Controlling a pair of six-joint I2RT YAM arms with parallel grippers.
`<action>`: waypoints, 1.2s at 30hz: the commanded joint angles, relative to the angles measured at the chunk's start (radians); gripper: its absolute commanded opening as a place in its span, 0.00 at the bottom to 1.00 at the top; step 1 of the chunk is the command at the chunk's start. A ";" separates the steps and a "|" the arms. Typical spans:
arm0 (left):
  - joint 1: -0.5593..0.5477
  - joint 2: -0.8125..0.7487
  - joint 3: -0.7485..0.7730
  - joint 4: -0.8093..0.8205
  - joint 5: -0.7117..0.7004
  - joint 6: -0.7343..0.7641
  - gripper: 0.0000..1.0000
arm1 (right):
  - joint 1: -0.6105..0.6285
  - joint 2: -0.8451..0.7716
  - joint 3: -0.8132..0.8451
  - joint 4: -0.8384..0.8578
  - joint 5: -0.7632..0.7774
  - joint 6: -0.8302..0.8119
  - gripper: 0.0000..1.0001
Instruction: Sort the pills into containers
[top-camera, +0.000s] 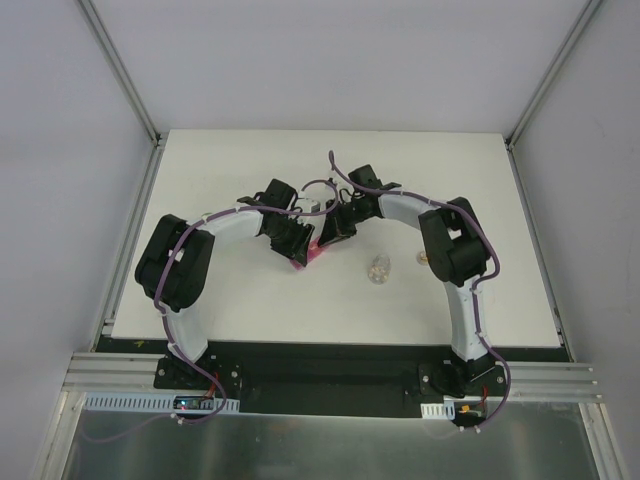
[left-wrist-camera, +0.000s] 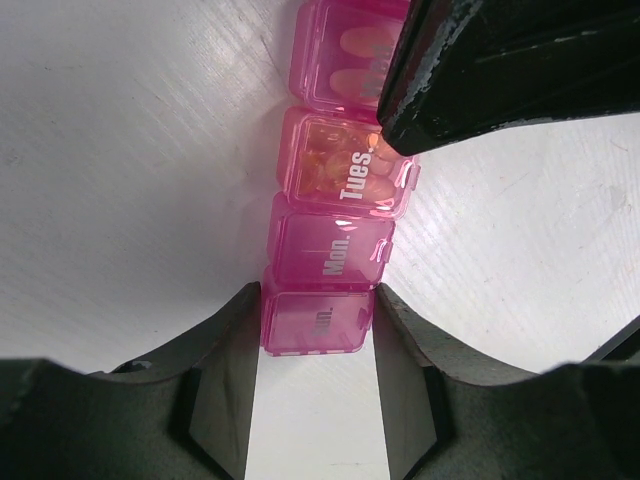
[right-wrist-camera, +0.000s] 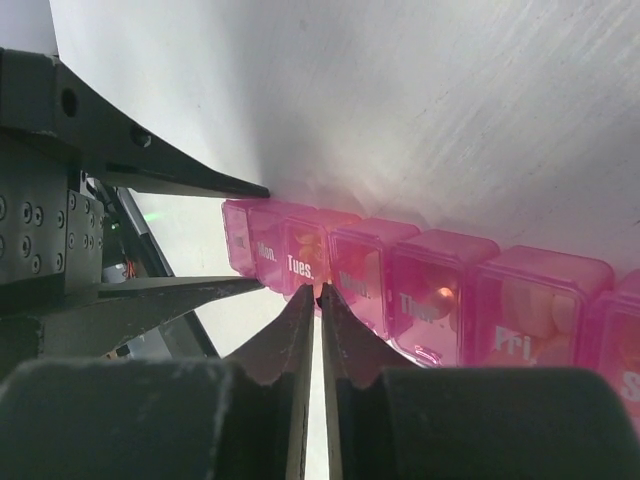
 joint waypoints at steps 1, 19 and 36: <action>0.010 0.011 0.020 -0.006 -0.001 -0.015 0.39 | 0.017 0.021 0.035 -0.036 0.011 0.008 0.10; 0.008 0.014 0.020 -0.006 0.001 -0.018 0.39 | 0.021 0.019 -0.017 0.108 -0.120 0.132 0.09; 0.008 0.017 0.025 -0.006 0.007 -0.021 0.39 | 0.026 0.022 -0.063 0.234 -0.204 0.219 0.08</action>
